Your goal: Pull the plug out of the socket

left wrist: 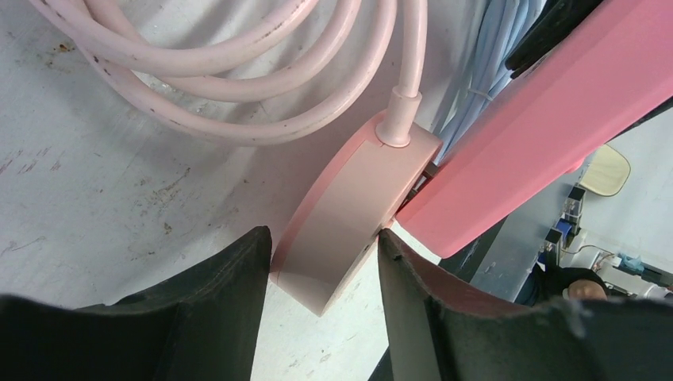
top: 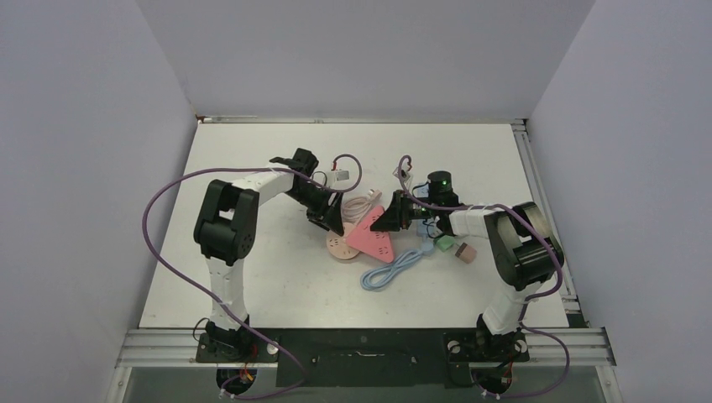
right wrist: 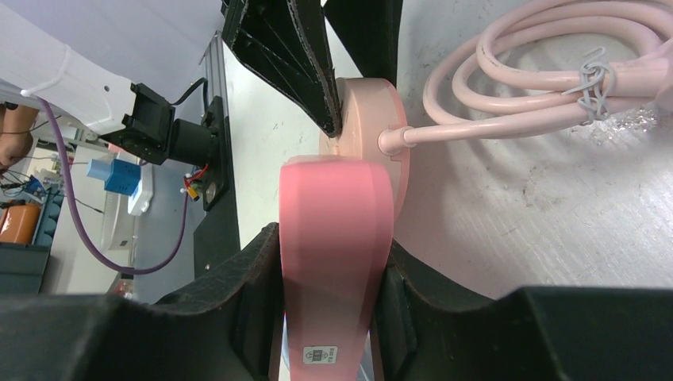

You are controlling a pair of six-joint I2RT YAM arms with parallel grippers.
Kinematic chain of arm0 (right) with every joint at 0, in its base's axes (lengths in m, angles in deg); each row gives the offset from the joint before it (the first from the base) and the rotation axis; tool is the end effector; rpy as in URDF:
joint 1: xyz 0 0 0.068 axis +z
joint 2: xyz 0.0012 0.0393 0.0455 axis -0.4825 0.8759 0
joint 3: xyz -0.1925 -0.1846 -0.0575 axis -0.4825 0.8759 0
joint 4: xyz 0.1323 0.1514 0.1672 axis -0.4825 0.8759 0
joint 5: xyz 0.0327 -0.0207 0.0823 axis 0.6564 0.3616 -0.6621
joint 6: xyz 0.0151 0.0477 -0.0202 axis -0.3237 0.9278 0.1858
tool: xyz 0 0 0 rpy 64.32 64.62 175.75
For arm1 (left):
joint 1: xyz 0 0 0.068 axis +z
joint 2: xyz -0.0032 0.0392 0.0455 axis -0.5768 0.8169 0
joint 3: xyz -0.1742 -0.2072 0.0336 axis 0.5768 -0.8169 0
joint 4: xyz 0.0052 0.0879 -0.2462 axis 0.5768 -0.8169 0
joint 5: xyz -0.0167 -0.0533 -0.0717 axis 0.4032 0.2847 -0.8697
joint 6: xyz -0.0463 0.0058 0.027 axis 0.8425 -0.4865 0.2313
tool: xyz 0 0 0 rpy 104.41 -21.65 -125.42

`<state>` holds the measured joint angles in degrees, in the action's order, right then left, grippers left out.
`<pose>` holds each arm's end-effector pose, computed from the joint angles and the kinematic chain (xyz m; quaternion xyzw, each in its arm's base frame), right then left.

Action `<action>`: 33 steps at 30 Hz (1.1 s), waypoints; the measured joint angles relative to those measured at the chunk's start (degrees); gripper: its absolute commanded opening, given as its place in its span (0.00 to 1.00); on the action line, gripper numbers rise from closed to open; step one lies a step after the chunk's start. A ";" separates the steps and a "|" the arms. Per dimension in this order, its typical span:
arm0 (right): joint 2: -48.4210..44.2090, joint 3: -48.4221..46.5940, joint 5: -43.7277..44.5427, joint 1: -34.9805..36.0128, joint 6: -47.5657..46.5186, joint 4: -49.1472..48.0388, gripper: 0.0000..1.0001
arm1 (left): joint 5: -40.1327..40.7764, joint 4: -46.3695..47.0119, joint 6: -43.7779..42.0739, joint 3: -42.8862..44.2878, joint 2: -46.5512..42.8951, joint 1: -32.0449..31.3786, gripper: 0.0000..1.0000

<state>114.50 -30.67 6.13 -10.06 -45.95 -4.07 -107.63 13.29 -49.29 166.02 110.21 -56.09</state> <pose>0.3065 0.1394 0.1571 -0.2416 0.7296 0.6110 0.1897 0.3567 -0.1631 0.1569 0.2591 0.8825 -0.3916 0.0267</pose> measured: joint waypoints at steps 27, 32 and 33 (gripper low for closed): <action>-3.76 3.37 6.86 0.96 4.13 -1.53 0.05 | -0.90 -0.76 1.81 1.81 2.62 -0.55 0.26; -1.03 3.69 4.74 -1.42 7.19 -3.67 0.05 | -0.85 0.13 2.21 1.90 2.78 -0.90 0.49; -0.63 3.72 4.37 -1.70 7.76 -4.09 0.05 | -0.85 0.39 2.40 1.90 2.80 -0.90 0.57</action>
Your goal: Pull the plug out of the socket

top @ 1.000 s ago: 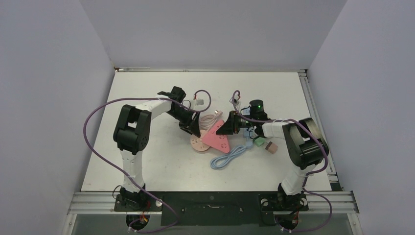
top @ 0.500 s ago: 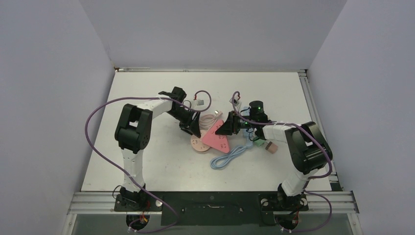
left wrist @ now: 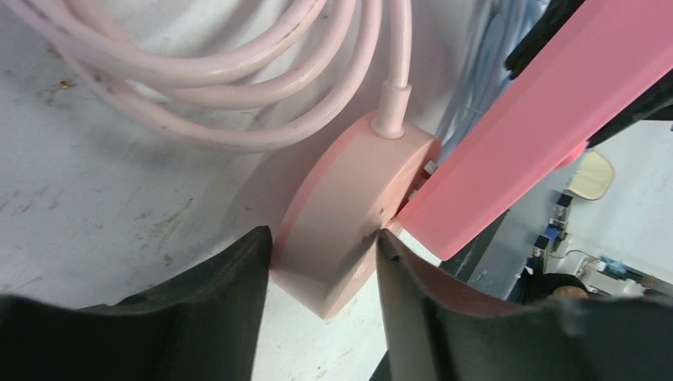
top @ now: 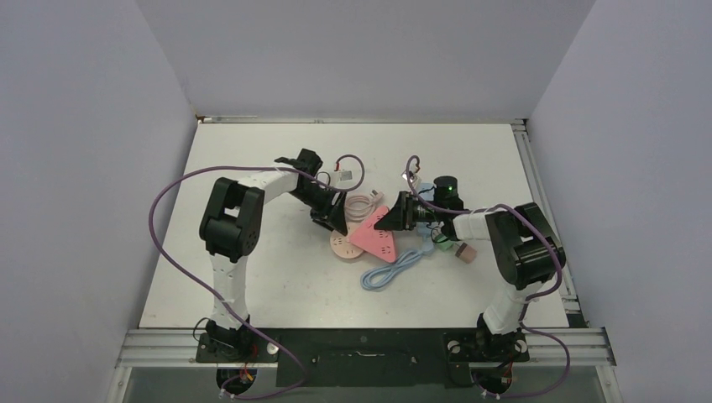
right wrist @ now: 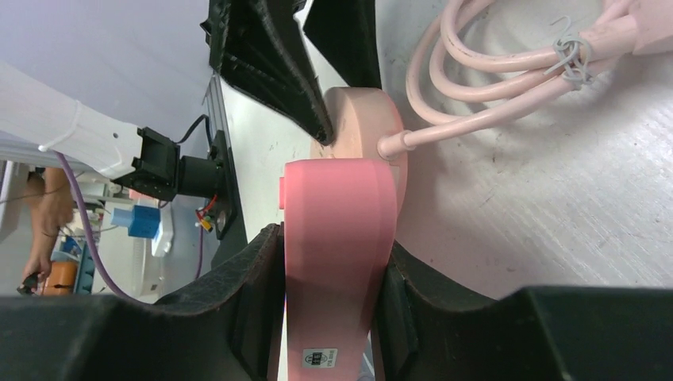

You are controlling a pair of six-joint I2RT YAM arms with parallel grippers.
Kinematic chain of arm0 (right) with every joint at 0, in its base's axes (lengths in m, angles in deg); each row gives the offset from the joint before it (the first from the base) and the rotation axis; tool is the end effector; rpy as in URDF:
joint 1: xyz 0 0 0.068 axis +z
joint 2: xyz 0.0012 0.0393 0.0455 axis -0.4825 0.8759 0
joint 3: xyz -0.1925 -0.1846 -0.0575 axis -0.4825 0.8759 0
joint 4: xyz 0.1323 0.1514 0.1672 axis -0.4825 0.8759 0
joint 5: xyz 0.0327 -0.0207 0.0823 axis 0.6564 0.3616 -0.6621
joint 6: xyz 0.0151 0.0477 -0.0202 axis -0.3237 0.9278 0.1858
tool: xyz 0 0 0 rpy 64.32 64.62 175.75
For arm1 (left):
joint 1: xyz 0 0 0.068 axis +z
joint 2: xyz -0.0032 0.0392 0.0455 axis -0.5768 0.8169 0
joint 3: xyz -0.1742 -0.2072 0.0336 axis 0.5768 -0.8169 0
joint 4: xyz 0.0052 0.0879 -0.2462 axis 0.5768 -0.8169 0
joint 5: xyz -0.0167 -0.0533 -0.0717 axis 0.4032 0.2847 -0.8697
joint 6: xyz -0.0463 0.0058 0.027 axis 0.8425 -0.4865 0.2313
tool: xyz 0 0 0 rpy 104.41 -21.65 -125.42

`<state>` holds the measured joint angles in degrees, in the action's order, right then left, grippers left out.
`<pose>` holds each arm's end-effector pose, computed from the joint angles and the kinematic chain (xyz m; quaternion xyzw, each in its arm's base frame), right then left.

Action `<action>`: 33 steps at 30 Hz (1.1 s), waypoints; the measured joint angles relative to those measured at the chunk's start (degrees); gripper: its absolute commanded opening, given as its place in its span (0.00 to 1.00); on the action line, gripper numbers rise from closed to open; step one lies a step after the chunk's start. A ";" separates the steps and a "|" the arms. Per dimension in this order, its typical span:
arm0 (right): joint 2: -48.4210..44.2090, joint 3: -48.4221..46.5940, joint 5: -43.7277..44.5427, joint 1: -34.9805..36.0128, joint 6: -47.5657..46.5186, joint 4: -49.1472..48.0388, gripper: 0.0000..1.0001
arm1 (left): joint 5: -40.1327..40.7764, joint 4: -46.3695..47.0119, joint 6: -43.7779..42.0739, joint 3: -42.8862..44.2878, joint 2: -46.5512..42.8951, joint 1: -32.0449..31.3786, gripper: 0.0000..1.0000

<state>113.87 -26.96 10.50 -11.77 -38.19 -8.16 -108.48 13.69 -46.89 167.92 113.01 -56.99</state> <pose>0.3019 0.1265 0.1479 -0.1673 0.7601 0.6000 0.1851 0.3622 -0.1724 0.1472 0.2457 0.8836 -0.3985 0.0103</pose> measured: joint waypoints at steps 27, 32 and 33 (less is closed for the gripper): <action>7.89 7.96 -0.68 -4.31 42.95 -51.15 0.05 | -7.32 36.33 33.40 -23.15 -19.28 7.91 0.77; 0.22 8.63 -0.63 -4.31 39.30 -47.74 0.05 | -7.32 37.64 32.98 -23.43 -19.82 2.62 0.78; -3.08 8.63 -0.48 -4.31 36.94 -44.65 0.05 | -7.80 38.84 33.68 -23.82 -20.35 2.05 0.79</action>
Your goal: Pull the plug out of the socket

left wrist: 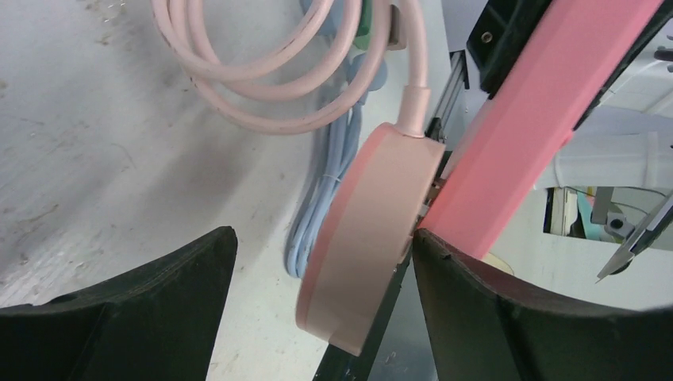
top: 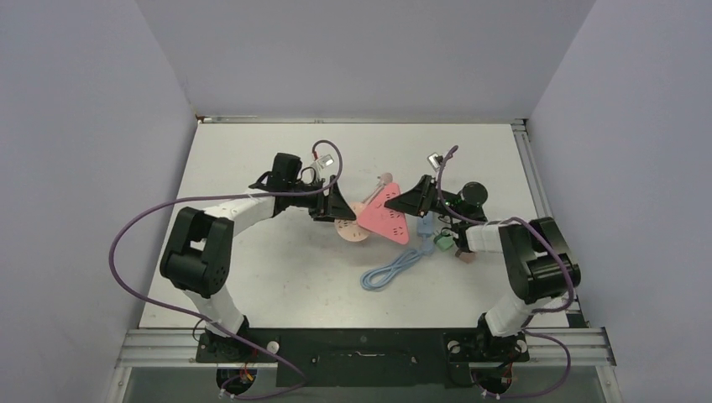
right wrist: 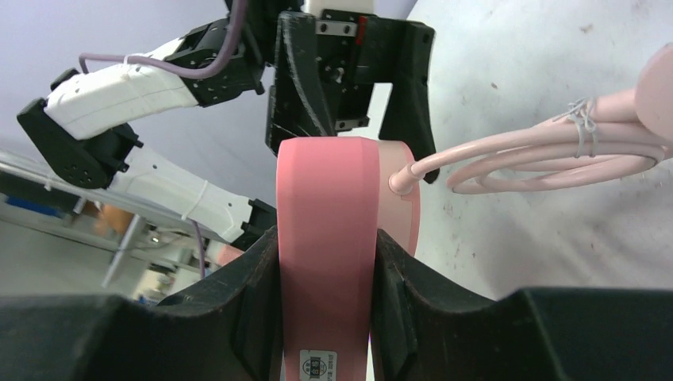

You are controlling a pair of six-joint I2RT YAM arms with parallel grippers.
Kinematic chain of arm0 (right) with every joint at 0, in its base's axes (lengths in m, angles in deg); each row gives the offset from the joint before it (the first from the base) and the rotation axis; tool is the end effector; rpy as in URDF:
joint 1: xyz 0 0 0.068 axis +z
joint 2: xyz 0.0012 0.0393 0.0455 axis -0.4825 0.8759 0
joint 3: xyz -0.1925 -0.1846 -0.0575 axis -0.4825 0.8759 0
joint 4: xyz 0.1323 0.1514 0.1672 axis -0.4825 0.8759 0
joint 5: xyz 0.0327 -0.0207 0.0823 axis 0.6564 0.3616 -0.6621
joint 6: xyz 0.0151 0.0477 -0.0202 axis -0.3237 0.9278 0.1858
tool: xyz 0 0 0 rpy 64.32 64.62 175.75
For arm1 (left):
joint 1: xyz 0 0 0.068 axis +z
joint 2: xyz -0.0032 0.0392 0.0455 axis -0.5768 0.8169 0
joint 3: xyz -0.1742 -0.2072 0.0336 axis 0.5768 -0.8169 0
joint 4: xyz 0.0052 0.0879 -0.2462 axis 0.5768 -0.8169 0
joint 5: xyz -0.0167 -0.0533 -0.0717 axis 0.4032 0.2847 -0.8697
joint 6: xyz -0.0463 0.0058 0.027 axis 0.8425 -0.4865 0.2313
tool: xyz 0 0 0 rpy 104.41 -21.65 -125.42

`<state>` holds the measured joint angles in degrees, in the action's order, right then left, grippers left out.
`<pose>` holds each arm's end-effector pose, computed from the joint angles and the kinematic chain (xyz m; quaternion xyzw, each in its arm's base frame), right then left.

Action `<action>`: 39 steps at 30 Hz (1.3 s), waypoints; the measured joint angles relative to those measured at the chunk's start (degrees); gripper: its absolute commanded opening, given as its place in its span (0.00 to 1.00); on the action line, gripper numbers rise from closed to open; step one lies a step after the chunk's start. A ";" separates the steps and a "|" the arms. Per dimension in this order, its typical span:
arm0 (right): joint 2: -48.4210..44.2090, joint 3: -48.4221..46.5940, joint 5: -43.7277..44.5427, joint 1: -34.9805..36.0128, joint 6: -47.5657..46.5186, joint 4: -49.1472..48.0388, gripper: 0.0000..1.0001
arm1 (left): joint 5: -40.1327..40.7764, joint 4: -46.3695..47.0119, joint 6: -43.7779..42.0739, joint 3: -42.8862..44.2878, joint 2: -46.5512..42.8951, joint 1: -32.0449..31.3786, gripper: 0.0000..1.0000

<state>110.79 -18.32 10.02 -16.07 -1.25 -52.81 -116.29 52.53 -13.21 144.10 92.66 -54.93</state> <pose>0.2896 0.0988 0.1925 -0.1025 0.6765 0.6855 0.2488 0.3271 -0.1478 0.1942 0.1098 0.8365 -0.5205 0.1313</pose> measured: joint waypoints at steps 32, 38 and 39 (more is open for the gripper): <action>-19.71 -1.27 5.46 -0.04 -4.17 12.26 0.05 | -8.94 25.42 15.85 -6.97 -10.29 -1.18 0.42; -19.85 -1.55 5.09 -0.04 -3.15 10.93 0.12 | -11.26 37.99 23.91 -9.53 -10.27 -0.94 0.02; -19.93 -1.60 5.07 -0.04 -3.21 10.84 0.19 | -11.41 39.52 24.96 -9.77 -10.27 -0.87 0.00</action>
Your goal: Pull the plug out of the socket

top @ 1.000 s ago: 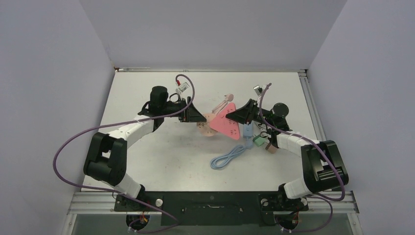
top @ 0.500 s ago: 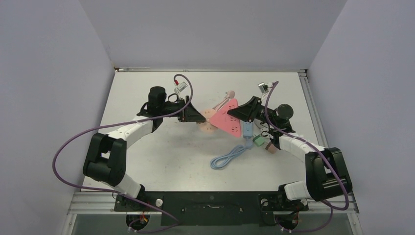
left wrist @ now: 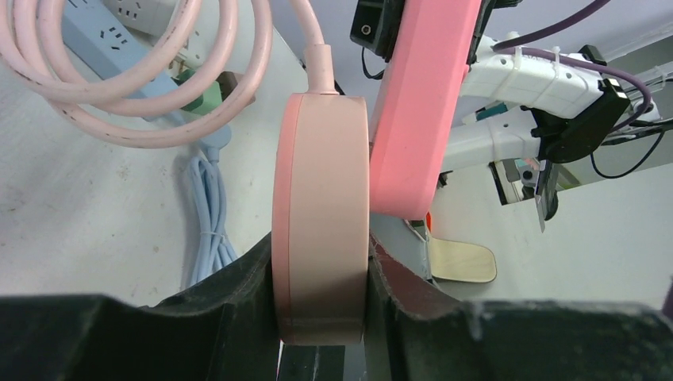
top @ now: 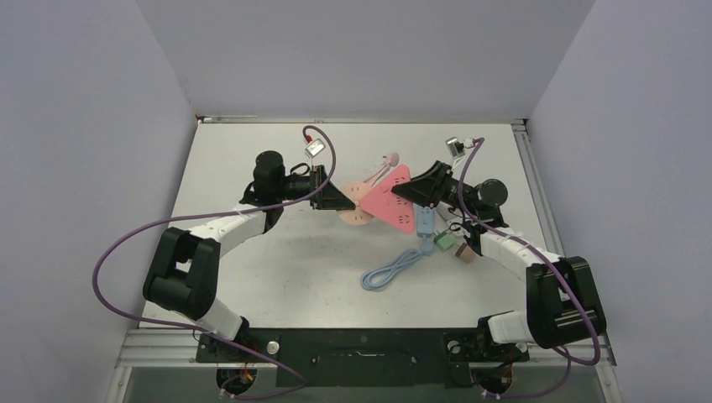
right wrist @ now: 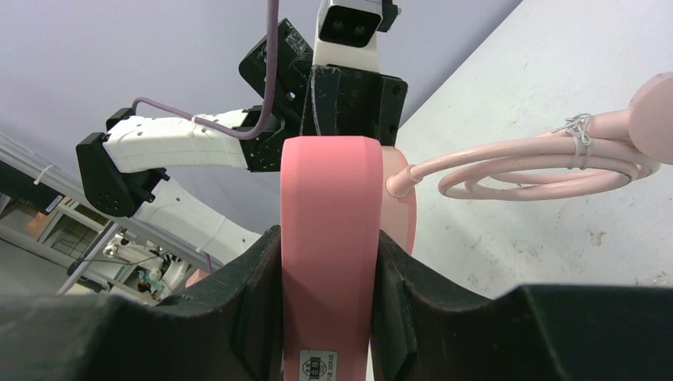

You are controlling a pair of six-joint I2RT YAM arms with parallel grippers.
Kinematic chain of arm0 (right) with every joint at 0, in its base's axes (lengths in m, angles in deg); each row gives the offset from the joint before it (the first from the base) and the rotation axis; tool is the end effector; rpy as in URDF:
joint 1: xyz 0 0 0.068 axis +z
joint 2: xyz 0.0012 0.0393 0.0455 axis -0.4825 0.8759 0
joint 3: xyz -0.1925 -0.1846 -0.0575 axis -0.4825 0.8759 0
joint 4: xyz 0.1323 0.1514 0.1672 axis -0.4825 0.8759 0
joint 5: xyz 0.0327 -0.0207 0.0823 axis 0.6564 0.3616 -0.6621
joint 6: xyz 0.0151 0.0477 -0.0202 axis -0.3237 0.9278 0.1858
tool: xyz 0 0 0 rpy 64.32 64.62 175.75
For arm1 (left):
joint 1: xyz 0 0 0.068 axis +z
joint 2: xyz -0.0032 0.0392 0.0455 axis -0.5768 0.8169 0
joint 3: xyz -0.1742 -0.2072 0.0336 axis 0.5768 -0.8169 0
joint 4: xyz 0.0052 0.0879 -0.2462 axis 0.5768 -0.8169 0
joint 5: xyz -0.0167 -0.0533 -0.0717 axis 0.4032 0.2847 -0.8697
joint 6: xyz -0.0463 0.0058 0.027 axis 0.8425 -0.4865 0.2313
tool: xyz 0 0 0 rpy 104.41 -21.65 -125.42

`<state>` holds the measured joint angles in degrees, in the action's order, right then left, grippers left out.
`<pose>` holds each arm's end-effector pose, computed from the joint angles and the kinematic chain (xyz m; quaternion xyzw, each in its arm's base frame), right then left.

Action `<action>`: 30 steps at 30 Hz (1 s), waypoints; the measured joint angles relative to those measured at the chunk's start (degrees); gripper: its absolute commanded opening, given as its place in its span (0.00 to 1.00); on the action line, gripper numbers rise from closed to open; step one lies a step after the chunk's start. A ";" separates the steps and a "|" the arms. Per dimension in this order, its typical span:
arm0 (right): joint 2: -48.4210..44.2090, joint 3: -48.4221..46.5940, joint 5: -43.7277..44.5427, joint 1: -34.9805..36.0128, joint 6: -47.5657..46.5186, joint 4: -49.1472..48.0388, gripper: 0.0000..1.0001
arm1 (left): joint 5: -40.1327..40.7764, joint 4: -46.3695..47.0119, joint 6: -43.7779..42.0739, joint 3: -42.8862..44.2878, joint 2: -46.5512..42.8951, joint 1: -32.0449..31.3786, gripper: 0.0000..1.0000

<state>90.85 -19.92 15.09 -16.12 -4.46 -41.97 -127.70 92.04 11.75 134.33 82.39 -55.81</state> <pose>0.2589 0.0902 0.2787 -0.1432 0.6302 0.6733 0.3592 0.3017 -0.1480 0.2589 0.1729 0.7023 -0.6587 0.2072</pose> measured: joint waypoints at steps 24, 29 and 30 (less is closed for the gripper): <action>-0.72 -0.26 -2.78 0.39 -1.57 2.12 0.65 | -0.79 30.27 21.09 -5.86 0.92 2.97 0.00; -0.72 -0.37 -2.97 2.38 -0.59 3.58 0.47 | -0.17 29.20 19.69 -5.86 0.92 3.26 0.00; -0.72 -0.48 -3.02 2.86 -0.46 4.09 0.43 | 0.02 28.63 19.10 -5.86 0.90 3.28 0.00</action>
<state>90.13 -20.40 12.08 -13.25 -4.92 -37.88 -127.68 120.68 30.85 128.47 83.28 -52.53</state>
